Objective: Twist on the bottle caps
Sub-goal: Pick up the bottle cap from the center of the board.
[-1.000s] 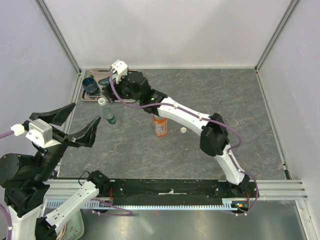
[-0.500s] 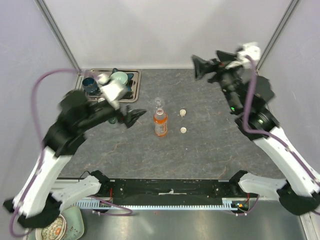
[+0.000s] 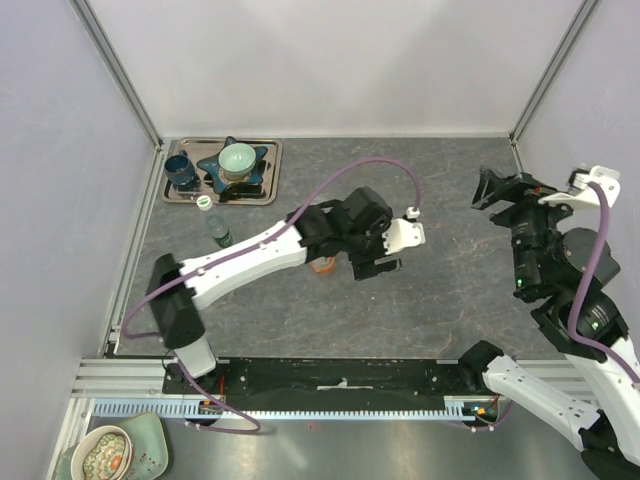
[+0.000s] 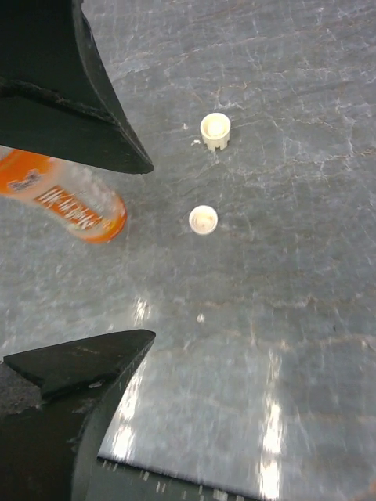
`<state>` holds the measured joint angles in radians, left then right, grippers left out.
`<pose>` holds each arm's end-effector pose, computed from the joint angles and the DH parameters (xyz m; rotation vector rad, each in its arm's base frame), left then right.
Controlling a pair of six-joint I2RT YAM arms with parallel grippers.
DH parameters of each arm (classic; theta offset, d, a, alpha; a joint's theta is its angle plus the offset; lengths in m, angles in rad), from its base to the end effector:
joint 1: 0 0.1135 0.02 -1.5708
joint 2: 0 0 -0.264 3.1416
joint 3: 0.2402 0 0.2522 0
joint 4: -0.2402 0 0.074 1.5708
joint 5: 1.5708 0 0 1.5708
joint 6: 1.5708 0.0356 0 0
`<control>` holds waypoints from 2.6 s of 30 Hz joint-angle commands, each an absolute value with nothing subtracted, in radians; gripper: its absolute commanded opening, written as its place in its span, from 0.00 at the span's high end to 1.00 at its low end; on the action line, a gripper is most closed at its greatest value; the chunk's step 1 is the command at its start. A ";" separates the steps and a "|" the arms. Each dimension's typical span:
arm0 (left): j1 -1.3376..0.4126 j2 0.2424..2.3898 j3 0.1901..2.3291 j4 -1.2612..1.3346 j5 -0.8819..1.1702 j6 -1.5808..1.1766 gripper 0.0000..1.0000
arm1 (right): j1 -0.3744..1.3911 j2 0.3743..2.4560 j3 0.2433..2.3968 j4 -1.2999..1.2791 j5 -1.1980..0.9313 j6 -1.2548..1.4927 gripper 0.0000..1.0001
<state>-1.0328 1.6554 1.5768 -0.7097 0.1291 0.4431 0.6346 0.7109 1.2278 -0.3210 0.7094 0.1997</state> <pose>0.1848 -0.3186 0.3396 1.6573 1.7277 -0.4349 0.0962 0.0420 0.4786 0.2920 1.3953 0.2012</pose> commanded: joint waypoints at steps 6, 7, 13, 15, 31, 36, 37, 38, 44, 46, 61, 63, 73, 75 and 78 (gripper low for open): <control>-0.989 1.960 1.739 -0.666 0.018 0.479 0.38 | 0.634 0.690 1.134 -0.399 0.799 0.320 0.16; -0.976 1.977 1.750 -0.655 0.023 0.468 0.43 | 0.632 0.710 1.129 -0.399 0.795 0.340 0.16; -0.936 2.048 1.752 -0.598 0.014 0.439 0.44 | 0.629 0.745 1.086 -0.351 0.756 0.357 0.15; -0.927 2.062 1.756 -0.589 0.014 0.436 0.44 | 0.626 0.750 1.077 -0.339 0.742 0.365 0.15; -0.897 2.158 1.744 -0.566 0.067 0.428 0.51 | 0.615 0.750 1.080 -0.327 0.677 0.403 0.18; -0.885 2.174 1.744 -0.555 0.080 0.426 0.52 | 0.615 0.747 1.074 -0.325 0.669 0.403 0.18; -0.884 2.177 1.744 -0.554 0.084 0.425 0.52 | 0.615 0.746 1.074 -0.325 0.666 0.406 0.18; -0.884 2.181 1.743 -0.554 0.087 0.422 0.52 | 0.615 0.744 1.072 -0.325 0.664 0.407 0.18; -0.882 2.200 1.729 -0.545 0.100 0.430 0.52 | 0.615 0.742 1.077 -0.325 0.661 0.403 0.19; -0.881 2.201 1.724 -0.531 0.103 0.433 0.52 | 0.617 0.741 1.078 -0.325 0.658 0.403 0.19; -0.877 2.241 1.694 -0.543 0.159 0.436 0.95 | 0.617 0.746 1.098 -0.331 0.632 0.408 0.22; -0.879 2.241 1.686 -0.541 0.169 0.433 0.96 | 0.615 0.746 1.111 -0.336 0.629 0.403 0.22; -0.893 2.182 1.699 -0.557 0.218 0.390 0.98 | 0.615 0.772 1.183 -0.360 0.612 0.380 0.24; -0.896 2.100 1.724 -0.575 0.236 0.365 0.98 | 0.615 0.776 1.221 -0.360 0.606 0.362 0.23; -0.896 1.955 1.788 -0.604 0.261 0.338 0.98 | 0.617 0.784 1.282 -0.359 0.568 0.336 0.21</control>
<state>-0.8825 2.1780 1.7061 -0.5728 0.1871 0.4076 0.6186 0.7815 1.1835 -0.3798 0.6125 0.3782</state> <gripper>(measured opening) 0.051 0.777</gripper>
